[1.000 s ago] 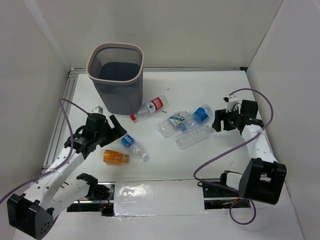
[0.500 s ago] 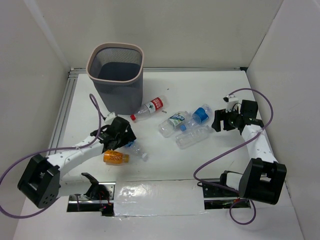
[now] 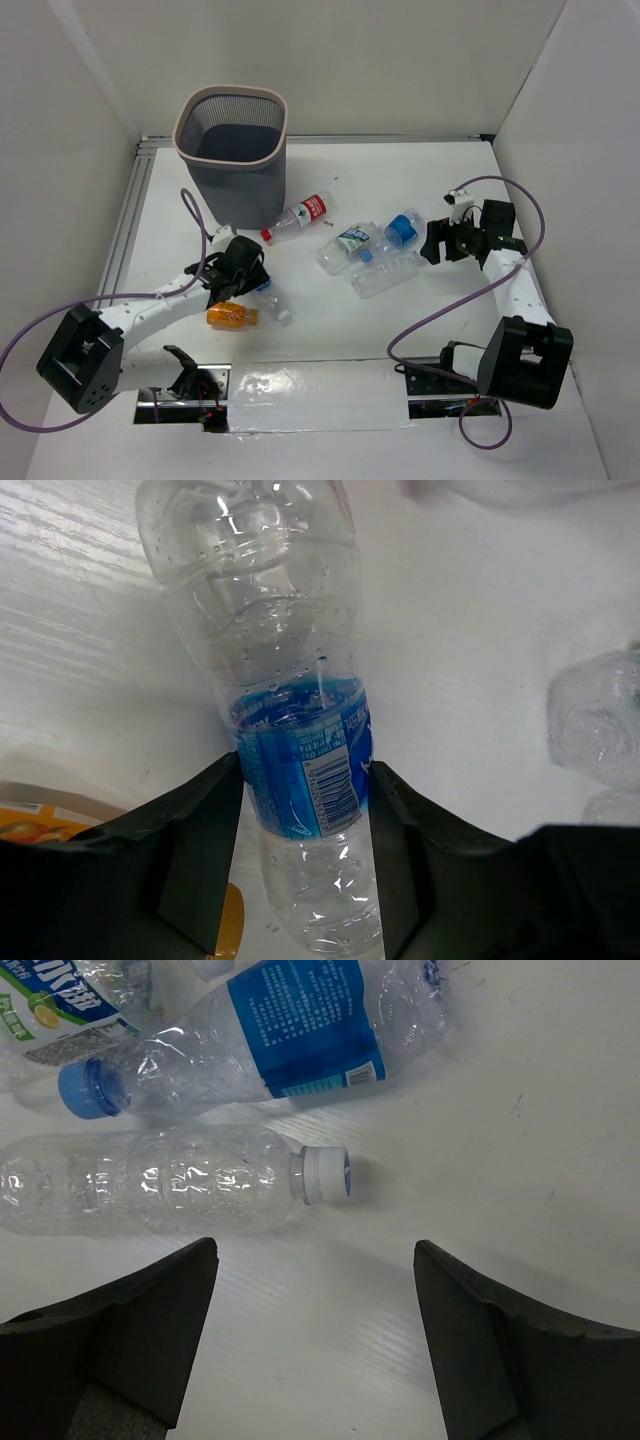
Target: Put the plastic bottles in the bin
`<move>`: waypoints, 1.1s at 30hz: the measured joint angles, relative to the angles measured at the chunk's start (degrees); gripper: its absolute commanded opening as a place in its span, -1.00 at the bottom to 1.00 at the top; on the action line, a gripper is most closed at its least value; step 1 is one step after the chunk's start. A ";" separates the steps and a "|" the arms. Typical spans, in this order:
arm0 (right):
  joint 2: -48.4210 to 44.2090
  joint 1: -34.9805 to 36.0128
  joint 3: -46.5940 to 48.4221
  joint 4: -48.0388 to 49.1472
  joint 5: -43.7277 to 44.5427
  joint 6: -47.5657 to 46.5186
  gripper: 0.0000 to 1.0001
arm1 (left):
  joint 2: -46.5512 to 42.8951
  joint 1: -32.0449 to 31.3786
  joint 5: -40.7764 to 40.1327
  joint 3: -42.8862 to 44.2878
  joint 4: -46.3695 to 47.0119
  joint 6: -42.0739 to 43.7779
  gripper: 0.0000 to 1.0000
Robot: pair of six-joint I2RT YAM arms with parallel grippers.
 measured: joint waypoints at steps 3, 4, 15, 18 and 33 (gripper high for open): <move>0.00 0.35 0.00 0.00 -0.33 -0.44 0.72 | -0.20 -0.50 0.11 -0.02 -0.20 0.02 0.44; 0.00 0.42 0.00 0.00 -0.48 -0.57 0.72 | 0.02 -0.66 0.24 -0.02 -0.26 0.09 0.55; 0.00 0.96 0.00 -0.13 -0.98 -1.09 0.72 | 8.72 -3.32 1.01 0.83 1.88 -1.55 0.11; 0.00 0.96 0.00 -0.15 -0.98 -1.09 0.72 | 8.83 -4.15 1.03 1.46 1.66 -1.53 -0.28; 0.24 1.14 0.00 -4.50 -10.01 -15.87 -0.55 | -7.98 -17.88 8.57 15.96 2.78 16.31 -0.85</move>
